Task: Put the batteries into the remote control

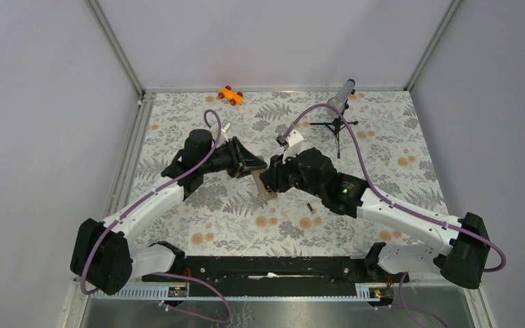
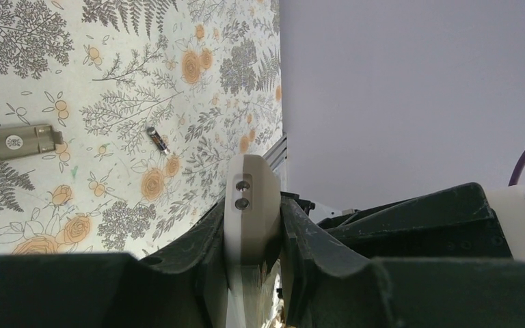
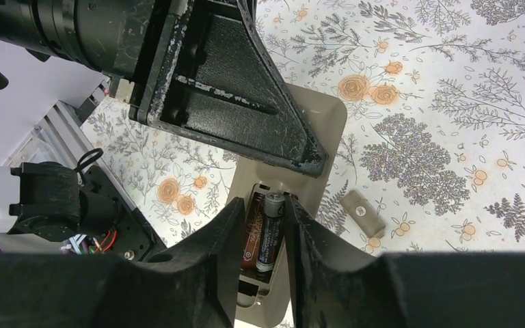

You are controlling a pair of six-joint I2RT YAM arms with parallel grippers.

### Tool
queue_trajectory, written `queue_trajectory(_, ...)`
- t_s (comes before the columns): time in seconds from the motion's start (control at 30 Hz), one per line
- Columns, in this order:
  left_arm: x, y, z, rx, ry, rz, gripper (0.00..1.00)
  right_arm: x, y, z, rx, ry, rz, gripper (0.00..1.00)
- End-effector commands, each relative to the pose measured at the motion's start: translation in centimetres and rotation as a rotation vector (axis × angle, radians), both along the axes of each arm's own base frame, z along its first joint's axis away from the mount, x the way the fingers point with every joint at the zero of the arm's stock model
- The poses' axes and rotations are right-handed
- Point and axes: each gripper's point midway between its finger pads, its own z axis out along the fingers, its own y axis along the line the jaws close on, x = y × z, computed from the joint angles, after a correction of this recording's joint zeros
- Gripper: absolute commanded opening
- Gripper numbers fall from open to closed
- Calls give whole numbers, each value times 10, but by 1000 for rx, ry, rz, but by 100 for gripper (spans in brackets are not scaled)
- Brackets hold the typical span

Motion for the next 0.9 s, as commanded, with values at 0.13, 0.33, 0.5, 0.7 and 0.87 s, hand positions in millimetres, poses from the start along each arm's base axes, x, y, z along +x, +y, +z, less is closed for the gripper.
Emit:
queue_trajectory(0.13, 4, -6, 27, -32, -83, -29, 0, 0, 2, 43, 98, -47, -13, 50)
queue_trajectory(0.33, 6, -5, 30, -28, -97, -21, 0, -5, -4, 54, 133, 12, -44, 69)
queue_trajectory(0.5, 6, -4, 37, -38, -125, -15, 0, 0, -14, 60, 160, 97, -152, 79)
queue_trajectory(0.7, 9, 0, 49, -61, -171, 30, 0, 11, -34, 61, 372, 453, -358, 100)
queue_trajectory(0.87, 11, 2, 64, -107, -210, 68, 0, 1, -23, 57, 532, 704, -377, 100)
